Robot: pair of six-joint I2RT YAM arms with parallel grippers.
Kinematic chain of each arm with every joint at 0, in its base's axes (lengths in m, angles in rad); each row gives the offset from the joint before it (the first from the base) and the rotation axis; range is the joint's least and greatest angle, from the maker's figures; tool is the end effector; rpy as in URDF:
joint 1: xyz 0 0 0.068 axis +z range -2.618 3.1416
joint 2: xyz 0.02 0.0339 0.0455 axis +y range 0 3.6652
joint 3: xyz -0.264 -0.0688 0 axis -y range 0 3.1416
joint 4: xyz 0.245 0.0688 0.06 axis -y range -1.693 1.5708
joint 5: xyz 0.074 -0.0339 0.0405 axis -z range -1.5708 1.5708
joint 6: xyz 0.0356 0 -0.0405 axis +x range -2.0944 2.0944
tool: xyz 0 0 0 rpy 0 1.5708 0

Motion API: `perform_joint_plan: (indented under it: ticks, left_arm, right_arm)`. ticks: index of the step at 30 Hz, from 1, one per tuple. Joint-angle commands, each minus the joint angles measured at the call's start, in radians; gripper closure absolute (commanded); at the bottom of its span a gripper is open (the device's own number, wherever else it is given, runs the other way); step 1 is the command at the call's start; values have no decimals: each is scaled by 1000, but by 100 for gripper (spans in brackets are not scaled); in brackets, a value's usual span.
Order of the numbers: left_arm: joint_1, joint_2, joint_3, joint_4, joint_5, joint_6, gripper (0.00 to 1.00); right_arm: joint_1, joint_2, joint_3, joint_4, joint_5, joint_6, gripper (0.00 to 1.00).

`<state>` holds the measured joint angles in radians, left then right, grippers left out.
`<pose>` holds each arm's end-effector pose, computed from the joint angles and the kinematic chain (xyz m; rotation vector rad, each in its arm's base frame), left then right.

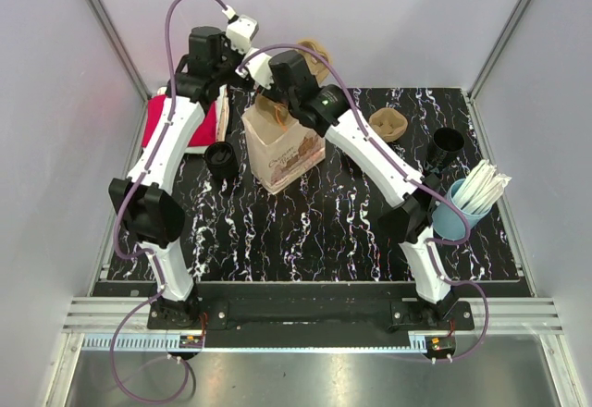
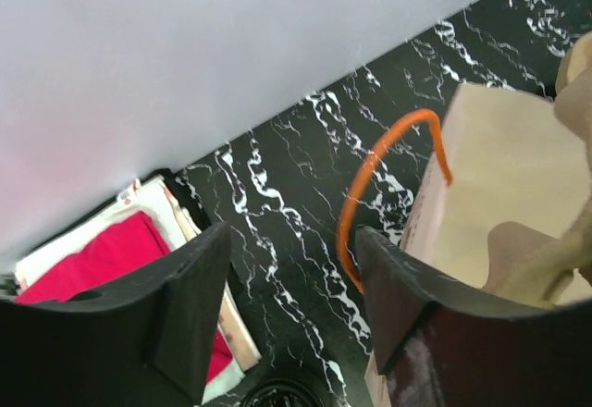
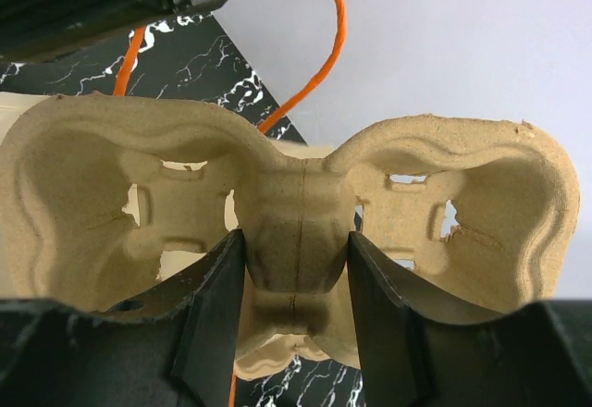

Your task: Pack the takeout coffee

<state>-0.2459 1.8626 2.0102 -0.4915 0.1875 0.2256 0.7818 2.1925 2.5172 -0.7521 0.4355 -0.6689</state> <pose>0.4174 -0.1116 0.4250 0.5688 1.8266 -0.1931 0.3537 0.3300 0.4191 -1.0880 1.6465 -0.3607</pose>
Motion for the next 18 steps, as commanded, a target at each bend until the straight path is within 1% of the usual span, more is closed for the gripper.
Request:
perform_joint_plan:
  ticks: [1,3,4,6,7,9,13,18]
  left_arm:
    - [3,-37,-25,73,16,-8,47]
    - [2,-46,-36,77,21,-11,54]
    - [2,-49,-45,79,26,-14,62]
    - [2,-57,-51,80,30,-23,69]
    - [2,-60,-56,82,35,-26,75]
    - [2,-66,-60,82,41,-37,80]
    - [2,-83,-73,82,41,-60,84]
    - [-1,-131,-96,56,9,-144,91]
  right_arm:
    - [13,-28,9,19,85,-46,49]
    - [14,-28,20,22,101,-64,49]
    - [13,-28,28,25,111,-69,49]
    - [13,-36,29,25,112,-72,49]
    - [13,-39,28,26,112,-67,49]
    - [13,-49,23,19,108,-54,49]
    - [16,-65,23,-29,83,17,49]
    - [20,-85,29,-81,83,92,49]
